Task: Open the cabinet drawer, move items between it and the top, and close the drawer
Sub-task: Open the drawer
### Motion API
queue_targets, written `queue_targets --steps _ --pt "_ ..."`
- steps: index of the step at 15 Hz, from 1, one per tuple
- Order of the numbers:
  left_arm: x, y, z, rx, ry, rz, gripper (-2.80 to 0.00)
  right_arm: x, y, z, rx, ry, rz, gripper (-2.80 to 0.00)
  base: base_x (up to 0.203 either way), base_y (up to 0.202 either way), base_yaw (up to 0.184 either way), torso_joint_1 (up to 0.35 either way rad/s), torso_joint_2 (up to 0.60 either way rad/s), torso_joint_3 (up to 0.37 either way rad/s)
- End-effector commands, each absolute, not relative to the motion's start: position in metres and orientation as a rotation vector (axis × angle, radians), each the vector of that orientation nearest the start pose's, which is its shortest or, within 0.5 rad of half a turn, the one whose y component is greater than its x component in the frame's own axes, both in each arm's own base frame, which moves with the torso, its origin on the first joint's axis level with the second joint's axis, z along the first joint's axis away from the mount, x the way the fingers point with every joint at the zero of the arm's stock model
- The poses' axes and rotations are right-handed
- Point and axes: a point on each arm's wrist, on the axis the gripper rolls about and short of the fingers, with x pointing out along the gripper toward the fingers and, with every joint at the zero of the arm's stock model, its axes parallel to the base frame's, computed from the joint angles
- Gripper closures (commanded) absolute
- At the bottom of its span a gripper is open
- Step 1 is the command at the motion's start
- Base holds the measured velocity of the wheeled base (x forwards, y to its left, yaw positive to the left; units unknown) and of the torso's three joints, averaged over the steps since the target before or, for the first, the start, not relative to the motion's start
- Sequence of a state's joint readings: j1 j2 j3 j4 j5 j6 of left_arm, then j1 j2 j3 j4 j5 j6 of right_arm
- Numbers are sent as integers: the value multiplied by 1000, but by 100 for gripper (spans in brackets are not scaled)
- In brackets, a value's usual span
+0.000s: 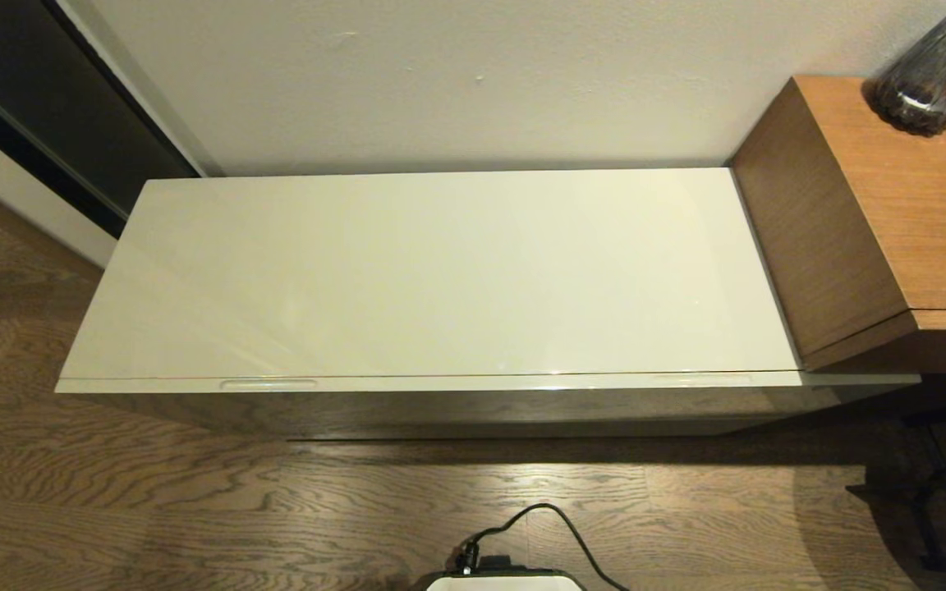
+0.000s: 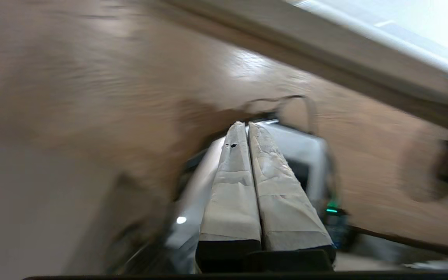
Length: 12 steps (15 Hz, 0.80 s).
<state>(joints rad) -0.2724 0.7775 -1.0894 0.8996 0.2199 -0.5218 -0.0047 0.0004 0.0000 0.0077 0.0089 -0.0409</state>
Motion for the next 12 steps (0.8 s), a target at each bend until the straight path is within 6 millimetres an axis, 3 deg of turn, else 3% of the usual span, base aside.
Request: queue_targets --steps 1,4,6,8,10,12 --pt "-63 18 270 -336 523 169 0 -23 0 75 -41 7 5 0 0 0 0 0 0 0" --pt "-149 14 230 -219 419 246 0 -23 0 75 -41 8 5 0 0 0 0 0 0 0" --pt "-180 6 200 -149 426 286 0 -23 0 75 -41 7 5 0 0 0 0 0 0 0" --pt "-184 5 168 -103 464 302 0 -23 0 75 -41 8 6 0 0 0 0 0 0 0" --pt "-174 5 140 -9 500 330 0 -23 0 75 -41 7 5 0 0 0 0 0 0 0" --pt "-153 6 141 42 425 346 0 -23 0 75 -41 8 6 0 0 0 0 0 0 0"
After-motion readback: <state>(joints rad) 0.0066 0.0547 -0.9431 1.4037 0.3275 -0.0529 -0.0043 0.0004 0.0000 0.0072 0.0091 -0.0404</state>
